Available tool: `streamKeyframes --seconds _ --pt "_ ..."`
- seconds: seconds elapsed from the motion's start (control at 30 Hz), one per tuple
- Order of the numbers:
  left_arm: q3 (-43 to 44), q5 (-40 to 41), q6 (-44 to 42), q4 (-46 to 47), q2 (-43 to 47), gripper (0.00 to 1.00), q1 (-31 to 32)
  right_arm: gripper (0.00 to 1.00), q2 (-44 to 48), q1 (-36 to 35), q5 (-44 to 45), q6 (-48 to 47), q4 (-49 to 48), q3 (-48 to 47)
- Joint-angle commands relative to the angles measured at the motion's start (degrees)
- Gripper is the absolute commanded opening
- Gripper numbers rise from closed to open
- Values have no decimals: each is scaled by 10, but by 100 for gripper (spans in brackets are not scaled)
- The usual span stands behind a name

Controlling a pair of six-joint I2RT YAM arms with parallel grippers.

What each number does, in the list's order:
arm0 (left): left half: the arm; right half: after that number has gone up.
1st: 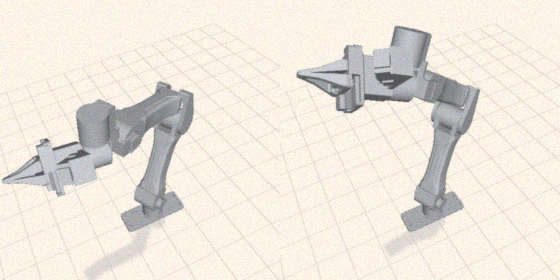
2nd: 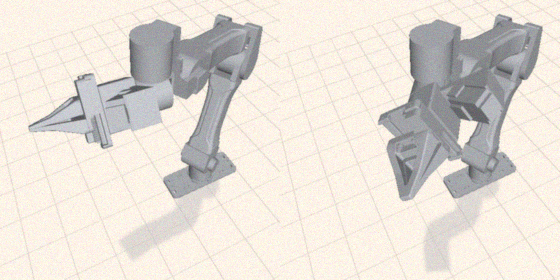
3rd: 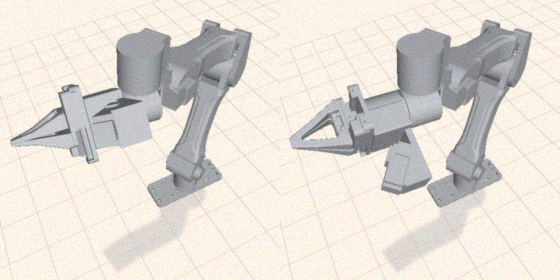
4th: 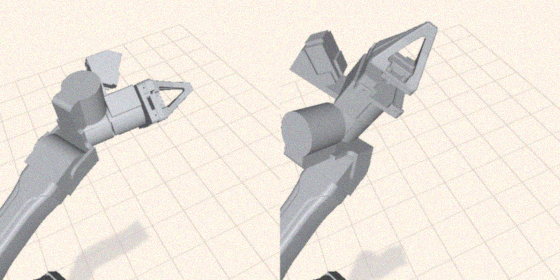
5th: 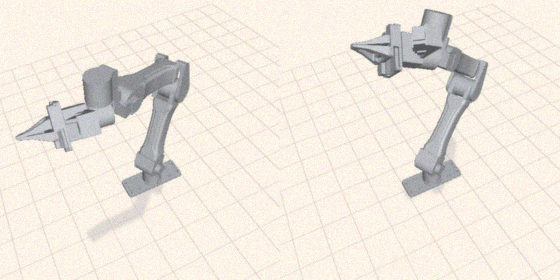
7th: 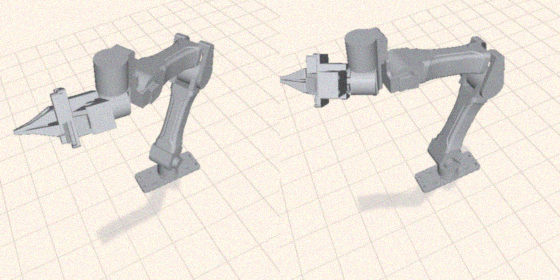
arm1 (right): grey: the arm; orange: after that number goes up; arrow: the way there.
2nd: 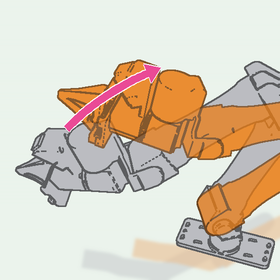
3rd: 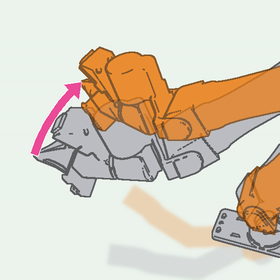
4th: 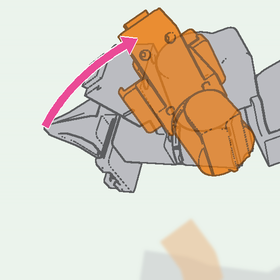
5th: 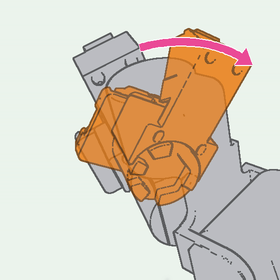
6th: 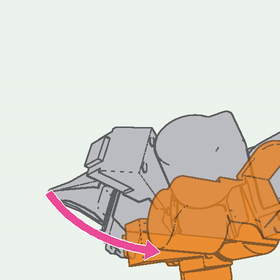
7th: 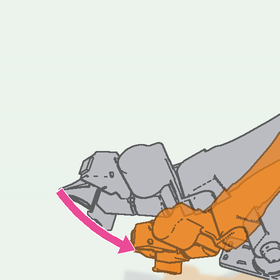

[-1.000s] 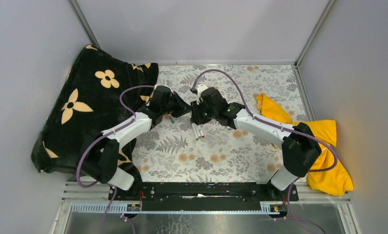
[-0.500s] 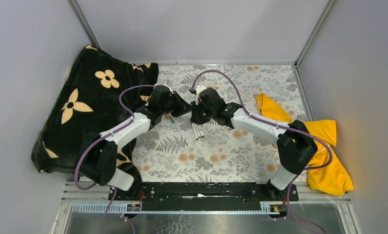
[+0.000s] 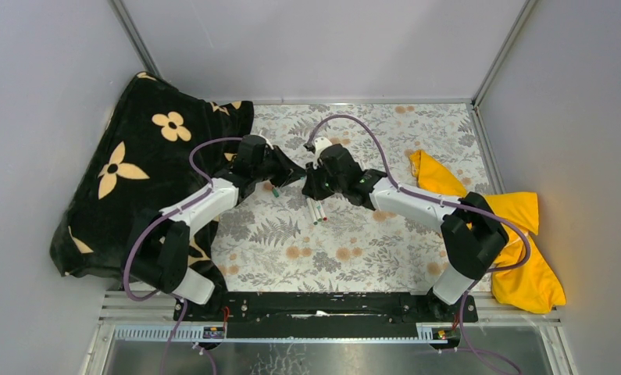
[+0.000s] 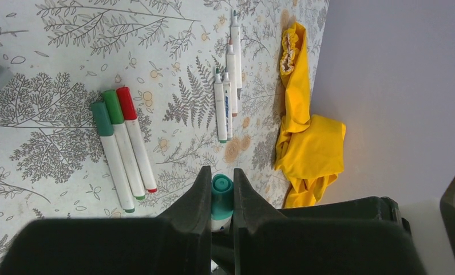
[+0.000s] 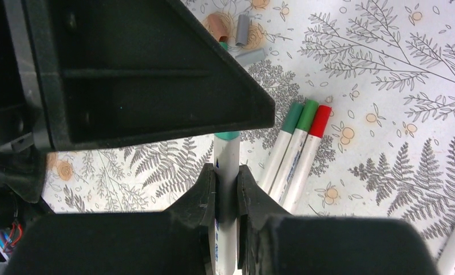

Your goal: Open the pen caps

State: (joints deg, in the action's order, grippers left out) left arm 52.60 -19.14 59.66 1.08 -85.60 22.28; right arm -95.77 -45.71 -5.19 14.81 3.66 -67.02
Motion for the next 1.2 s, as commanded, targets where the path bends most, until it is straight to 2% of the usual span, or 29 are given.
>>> streamKeyframes --seconds 0.0,0.33,0.7,0.97,1.17 --pt "10 27 3 52 -17 0 -65 0 42 -4 -11 17 -1 51" --pt "82 37 -51 3 -58 0 -93 0 86 -4 -10 15 13 116" --pt "114 48 -82 -28 -74 0 -121 0 122 -4 -14 16 18 164" --pt "125 46 -82 -32 -80 0 -126 0 129 -4 -16 24 5 182" --pt "111 29 -104 -46 -73 0 -124 0 135 -4 40 2 47 146"
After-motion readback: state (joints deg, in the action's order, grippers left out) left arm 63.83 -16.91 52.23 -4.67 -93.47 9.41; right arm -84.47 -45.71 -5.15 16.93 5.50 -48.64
